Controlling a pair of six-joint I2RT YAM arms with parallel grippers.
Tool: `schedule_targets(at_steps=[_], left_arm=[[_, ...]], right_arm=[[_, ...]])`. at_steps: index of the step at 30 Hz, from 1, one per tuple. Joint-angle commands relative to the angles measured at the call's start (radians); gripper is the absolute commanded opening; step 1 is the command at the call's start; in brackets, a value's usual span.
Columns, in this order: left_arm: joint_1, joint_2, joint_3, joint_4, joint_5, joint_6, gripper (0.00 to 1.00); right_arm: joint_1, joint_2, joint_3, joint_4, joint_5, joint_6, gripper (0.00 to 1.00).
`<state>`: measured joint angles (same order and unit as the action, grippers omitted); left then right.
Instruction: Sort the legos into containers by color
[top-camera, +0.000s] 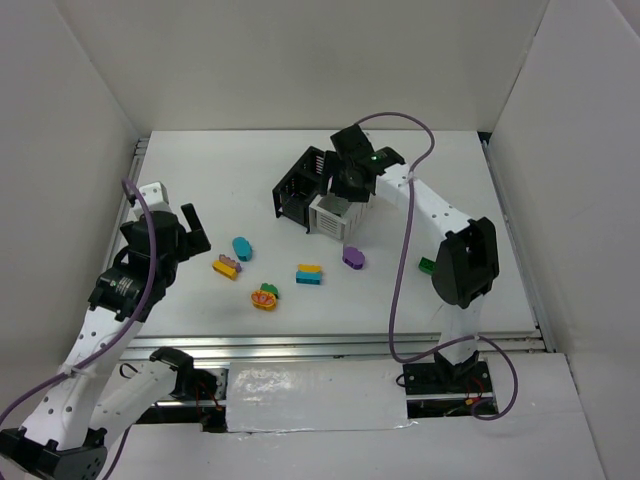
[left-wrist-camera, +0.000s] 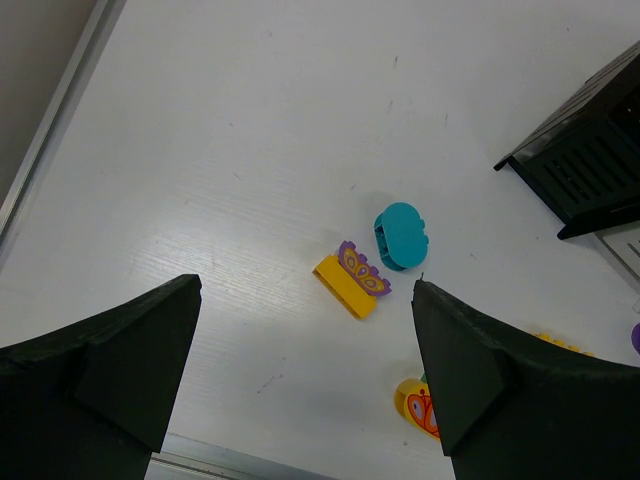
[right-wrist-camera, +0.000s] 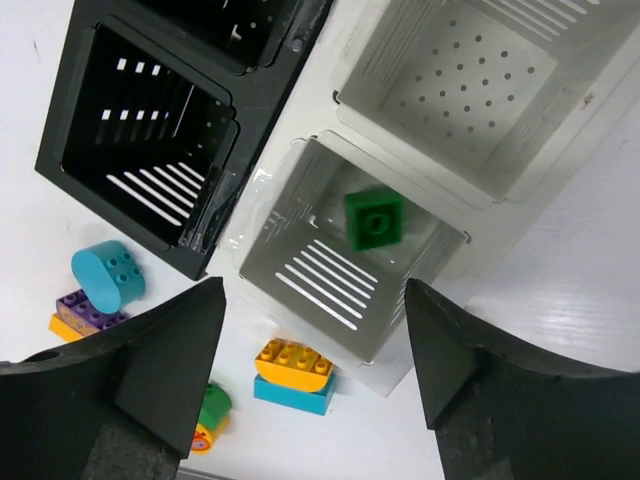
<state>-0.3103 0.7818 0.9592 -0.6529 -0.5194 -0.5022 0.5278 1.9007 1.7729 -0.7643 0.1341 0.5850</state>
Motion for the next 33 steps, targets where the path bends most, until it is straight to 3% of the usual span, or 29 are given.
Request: schedule_targets(at_steps=[1,3,6,10,12,15,18,22,33], left_arm=[[-0.004,-0.001,0.013,0.024,-0.007,0.002,0.99],[-0.004,-0.003,0.013,0.021,-0.014,0.002,1.0],[-0.004,-0.009,0.013,0.016,-0.028,-0.004,0.99],[-0.004,-0.021,0.012,0.019,-0.024,-0.004,1.0],[-0.004,-0.015,0.015,0.018,-0.018,-0.002,1.0],[-0.003,-0.007,0.018,0.016,-0.008,-0.001,0.99],[-0.003,-0.013,0.01,0.019,-0.005,-0.001,1.0],[-0.004,-0.009,0.01,0.022,-0.001,0.001,1.0],[-0.003,-0.006,0.009,0.025,0.01,0.004,0.99]], right_arm=[[0.005,-0.031,0.062,-0.016,0.041,-0.022,0.8],[0.003,-0.083,0.051,-0.045,0.141,-0.021,0.81],[-0.021,-0.245,-0.163,-0.012,0.251,-0.013,0.84],[-0.135,-0.437,-0.412,-0.032,0.272,0.09,0.91],[-0.179,-0.542,-0.527,0.012,0.254,0.159,1.0],[-0.244,-0.618,-0.726,0.086,0.242,0.164,1.0],[-0.287,-0.582,-0.73,0.034,0.298,0.147,1.0],[-0.409,-0.529,-0.767,0.06,0.193,0.079,1.0],[-0.431,-0.359,-0.845,0.099,0.157,0.087,0.96]])
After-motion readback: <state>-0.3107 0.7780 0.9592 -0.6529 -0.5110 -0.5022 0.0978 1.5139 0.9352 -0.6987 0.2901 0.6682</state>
